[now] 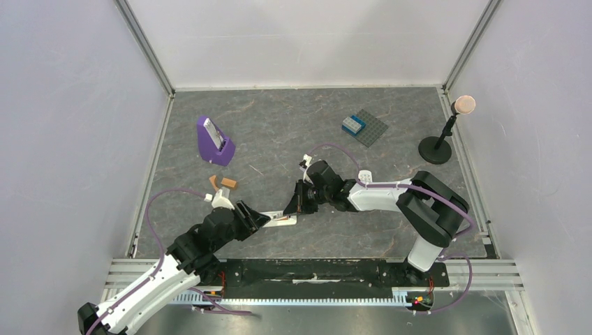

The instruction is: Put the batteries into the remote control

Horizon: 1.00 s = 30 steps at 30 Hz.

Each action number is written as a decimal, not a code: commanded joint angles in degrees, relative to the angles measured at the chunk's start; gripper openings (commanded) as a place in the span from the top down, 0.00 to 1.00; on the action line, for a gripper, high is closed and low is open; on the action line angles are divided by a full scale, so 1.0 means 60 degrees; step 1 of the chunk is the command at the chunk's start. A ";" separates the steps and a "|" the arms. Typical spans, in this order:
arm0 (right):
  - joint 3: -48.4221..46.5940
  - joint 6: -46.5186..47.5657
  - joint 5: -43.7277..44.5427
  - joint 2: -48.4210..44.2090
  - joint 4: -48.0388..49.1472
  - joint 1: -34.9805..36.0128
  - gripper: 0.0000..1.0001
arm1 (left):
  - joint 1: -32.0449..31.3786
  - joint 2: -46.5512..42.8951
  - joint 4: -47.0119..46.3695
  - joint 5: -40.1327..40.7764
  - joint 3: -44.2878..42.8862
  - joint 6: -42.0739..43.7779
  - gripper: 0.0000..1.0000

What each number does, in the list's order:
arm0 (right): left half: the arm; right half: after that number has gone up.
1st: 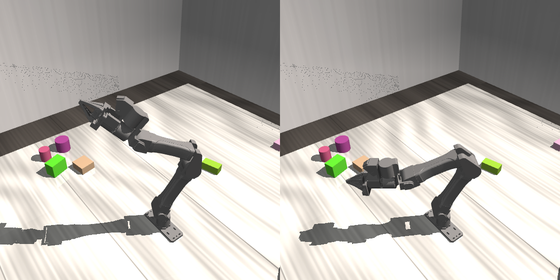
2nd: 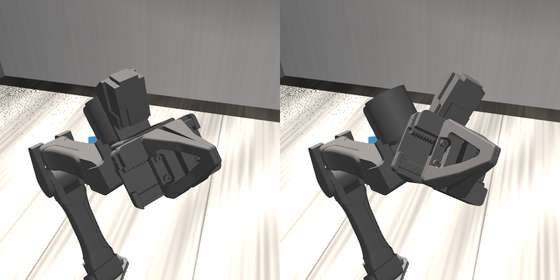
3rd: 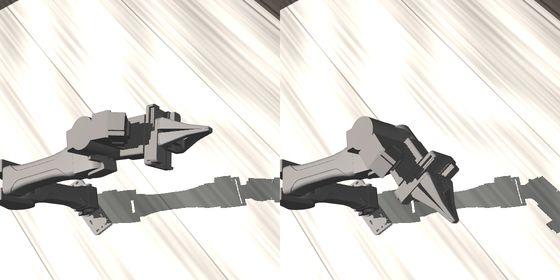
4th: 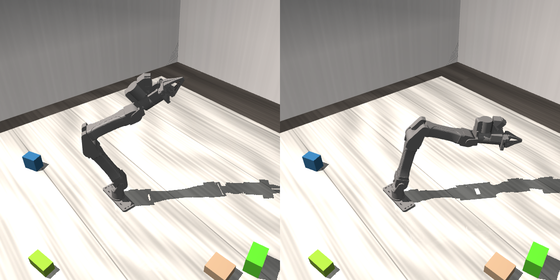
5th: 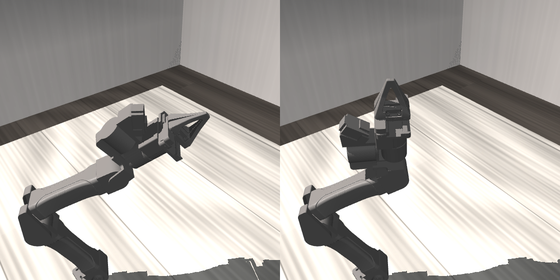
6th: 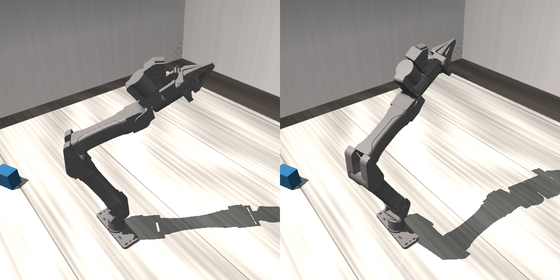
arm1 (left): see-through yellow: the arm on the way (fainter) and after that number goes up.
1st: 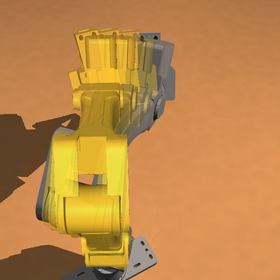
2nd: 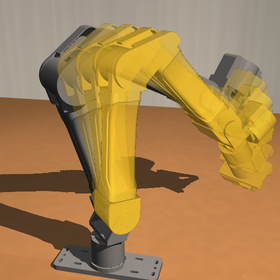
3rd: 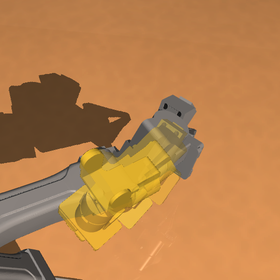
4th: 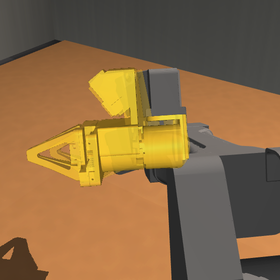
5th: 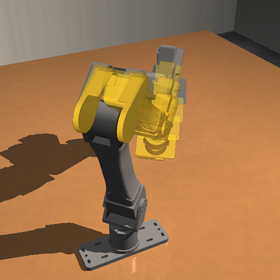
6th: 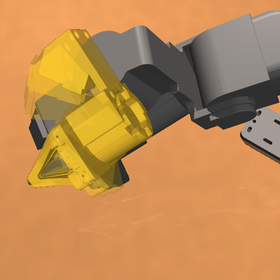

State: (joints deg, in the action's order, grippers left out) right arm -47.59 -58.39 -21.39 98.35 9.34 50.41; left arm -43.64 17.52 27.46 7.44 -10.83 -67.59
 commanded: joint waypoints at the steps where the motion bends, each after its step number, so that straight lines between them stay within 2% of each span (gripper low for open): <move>1: 0.0149 -0.0095 -0.0274 0.0127 0.0065 0.0006 1.00 | -0.0007 0.0152 -0.0646 0.0269 0.0091 -0.0307 0.40; 10: 0.0273 -0.0177 -0.0204 0.0257 0.0186 0.0012 1.00 | -0.0007 0.1264 -0.1869 0.0109 0.0086 -0.0191 0.40; 19: -0.0034 0.0067 -0.0167 0.0493 -0.0044 0.0019 0.95 | -0.0007 0.2099 -0.2780 0.0202 0.0096 -0.0208 0.41; 30: -0.0167 0.0204 0.0013 0.0601 -0.0371 0.0136 0.95 | -0.0007 0.2408 -0.2995 0.0126 0.0522 -0.0409 0.50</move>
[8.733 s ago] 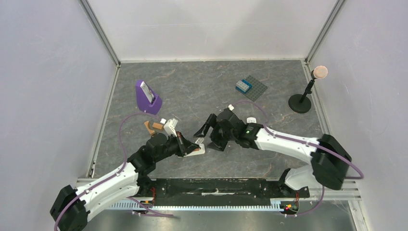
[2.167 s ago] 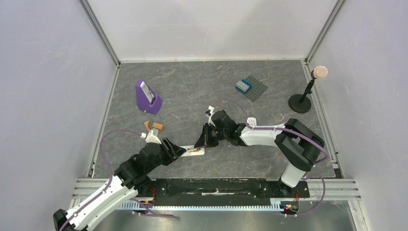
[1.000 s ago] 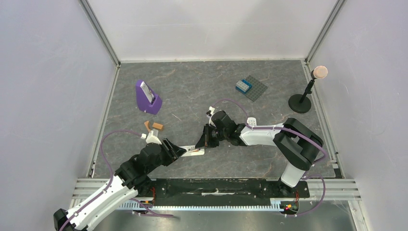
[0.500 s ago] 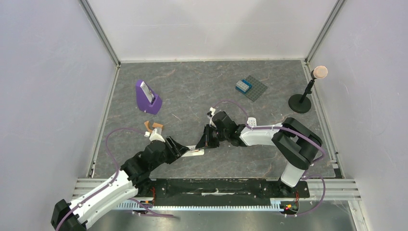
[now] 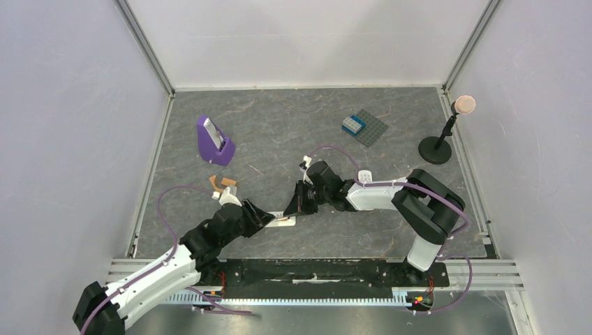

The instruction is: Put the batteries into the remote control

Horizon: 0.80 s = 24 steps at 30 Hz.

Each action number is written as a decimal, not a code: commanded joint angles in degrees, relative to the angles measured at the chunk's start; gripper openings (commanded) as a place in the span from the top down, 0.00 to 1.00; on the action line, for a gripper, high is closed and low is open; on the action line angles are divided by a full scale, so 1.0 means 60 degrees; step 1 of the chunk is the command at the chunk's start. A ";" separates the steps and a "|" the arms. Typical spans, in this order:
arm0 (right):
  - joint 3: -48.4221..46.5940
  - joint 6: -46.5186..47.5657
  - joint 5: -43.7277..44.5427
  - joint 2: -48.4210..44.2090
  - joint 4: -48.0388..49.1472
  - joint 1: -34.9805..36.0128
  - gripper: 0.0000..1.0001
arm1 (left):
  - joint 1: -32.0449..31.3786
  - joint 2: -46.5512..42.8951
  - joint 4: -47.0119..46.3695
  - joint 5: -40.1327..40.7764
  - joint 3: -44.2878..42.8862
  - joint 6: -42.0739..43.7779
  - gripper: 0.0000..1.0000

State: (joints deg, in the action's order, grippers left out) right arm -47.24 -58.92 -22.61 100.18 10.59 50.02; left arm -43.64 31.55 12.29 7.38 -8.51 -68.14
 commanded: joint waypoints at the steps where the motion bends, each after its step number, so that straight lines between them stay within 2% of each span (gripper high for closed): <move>1: -0.0238 0.0286 0.0232 0.0298 -0.0622 0.0234 0.94 | -0.0007 0.0073 -0.0467 0.0117 0.0170 -0.0321 0.51; 10: -0.0329 0.0179 0.0732 0.0193 -0.1169 0.0424 0.91 | -0.0007 0.0152 -0.0628 -0.0038 0.0426 -0.0392 0.61; 24: -0.0439 0.0011 0.1259 -0.0059 -0.1933 0.0496 0.78 | -0.0007 0.0176 -0.0701 -0.0032 0.0393 -0.0371 0.61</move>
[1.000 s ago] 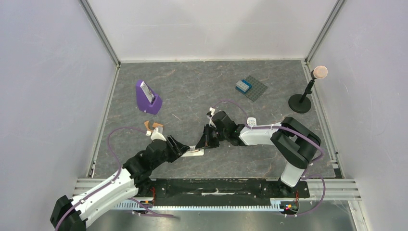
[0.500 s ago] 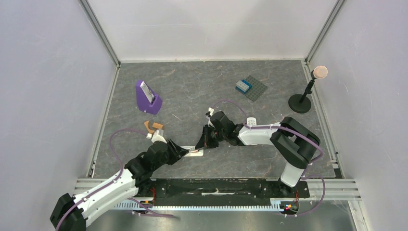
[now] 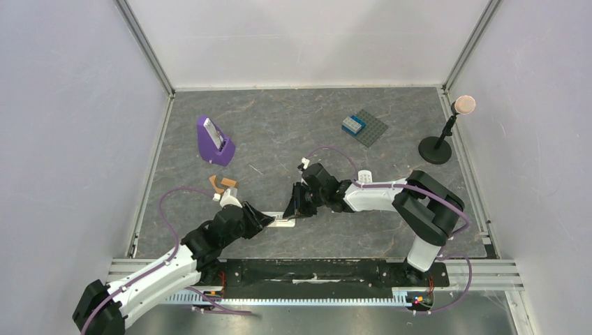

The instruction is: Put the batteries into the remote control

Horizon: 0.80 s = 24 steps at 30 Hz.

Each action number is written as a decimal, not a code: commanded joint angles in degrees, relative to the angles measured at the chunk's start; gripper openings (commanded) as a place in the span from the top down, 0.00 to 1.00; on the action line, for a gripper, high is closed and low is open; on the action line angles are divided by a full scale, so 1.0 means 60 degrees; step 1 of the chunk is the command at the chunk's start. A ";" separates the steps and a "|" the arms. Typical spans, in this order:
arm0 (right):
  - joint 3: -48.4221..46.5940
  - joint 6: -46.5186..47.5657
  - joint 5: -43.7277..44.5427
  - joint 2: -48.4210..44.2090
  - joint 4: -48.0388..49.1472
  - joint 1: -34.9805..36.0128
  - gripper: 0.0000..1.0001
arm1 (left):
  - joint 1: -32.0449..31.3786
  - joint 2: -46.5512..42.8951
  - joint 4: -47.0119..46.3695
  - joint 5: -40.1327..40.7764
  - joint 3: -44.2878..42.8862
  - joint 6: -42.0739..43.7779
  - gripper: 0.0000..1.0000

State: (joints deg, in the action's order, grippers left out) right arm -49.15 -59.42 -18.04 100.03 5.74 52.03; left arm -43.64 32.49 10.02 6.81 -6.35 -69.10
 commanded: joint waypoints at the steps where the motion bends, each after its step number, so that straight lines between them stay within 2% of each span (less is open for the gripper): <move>1: -0.0129 0.0090 0.0511 -0.0045 -0.1236 0.0157 0.78 | -0.0006 0.0011 -0.0323 0.0070 0.0033 -0.0226 0.61; 16: -0.0686 0.0331 0.0594 -0.0118 -0.1906 0.0161 0.61 | -0.0007 -0.0317 -0.0121 0.0161 -0.0199 -0.0207 0.61; 24: -0.0900 0.0534 0.0732 -0.0175 -0.2557 0.0147 0.56 | -0.0007 -0.0749 0.0000 0.0468 -0.0486 -0.0135 0.61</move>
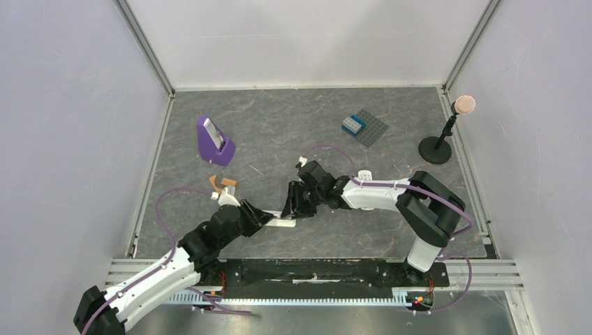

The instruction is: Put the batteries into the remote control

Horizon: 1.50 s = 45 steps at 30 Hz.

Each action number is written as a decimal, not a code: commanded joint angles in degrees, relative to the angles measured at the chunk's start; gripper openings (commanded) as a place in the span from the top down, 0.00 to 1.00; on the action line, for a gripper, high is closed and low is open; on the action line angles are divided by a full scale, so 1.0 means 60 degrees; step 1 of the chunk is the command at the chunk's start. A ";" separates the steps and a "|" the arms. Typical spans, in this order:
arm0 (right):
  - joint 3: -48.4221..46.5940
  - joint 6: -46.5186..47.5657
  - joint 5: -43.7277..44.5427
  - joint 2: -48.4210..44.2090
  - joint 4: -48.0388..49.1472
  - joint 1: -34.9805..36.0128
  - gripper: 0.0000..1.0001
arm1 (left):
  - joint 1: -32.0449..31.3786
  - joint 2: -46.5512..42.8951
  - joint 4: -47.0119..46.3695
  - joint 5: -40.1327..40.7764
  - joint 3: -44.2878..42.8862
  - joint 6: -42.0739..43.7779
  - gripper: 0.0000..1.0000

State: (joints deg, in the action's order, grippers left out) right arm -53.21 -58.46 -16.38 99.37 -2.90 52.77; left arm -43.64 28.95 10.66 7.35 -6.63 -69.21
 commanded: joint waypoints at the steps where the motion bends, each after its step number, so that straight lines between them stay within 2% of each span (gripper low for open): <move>1: -0.0281 0.0416 0.0495 -0.0081 -0.1238 0.0019 0.56 | -0.0007 -0.0178 -0.0094 0.0402 -0.0472 -0.0096 0.61; 14: -0.0535 0.0673 0.0799 -0.0183 -0.1748 0.0008 0.56 | -0.0007 -0.0131 0.0070 0.0844 -0.0491 -0.0054 0.60; 28: -0.1046 0.0833 0.0739 -0.0271 -0.1759 0.0048 0.60 | -0.0008 0.0923 -0.0333 0.1049 -0.0552 0.0107 0.60; 38: -0.1113 0.0675 0.0766 -0.0065 -0.1483 0.0109 0.77 | -0.0011 0.0820 -0.0225 0.1147 -0.0597 0.0164 0.60; 45: -0.1199 0.0576 0.0682 -0.0009 -0.1386 0.0140 0.80 | -0.0007 0.0849 -0.0316 0.1191 -0.0637 0.0195 0.60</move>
State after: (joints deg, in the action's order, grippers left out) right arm -57.71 -54.22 -12.95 99.33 -13.61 53.15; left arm -43.64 34.20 10.33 11.99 -7.99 -69.17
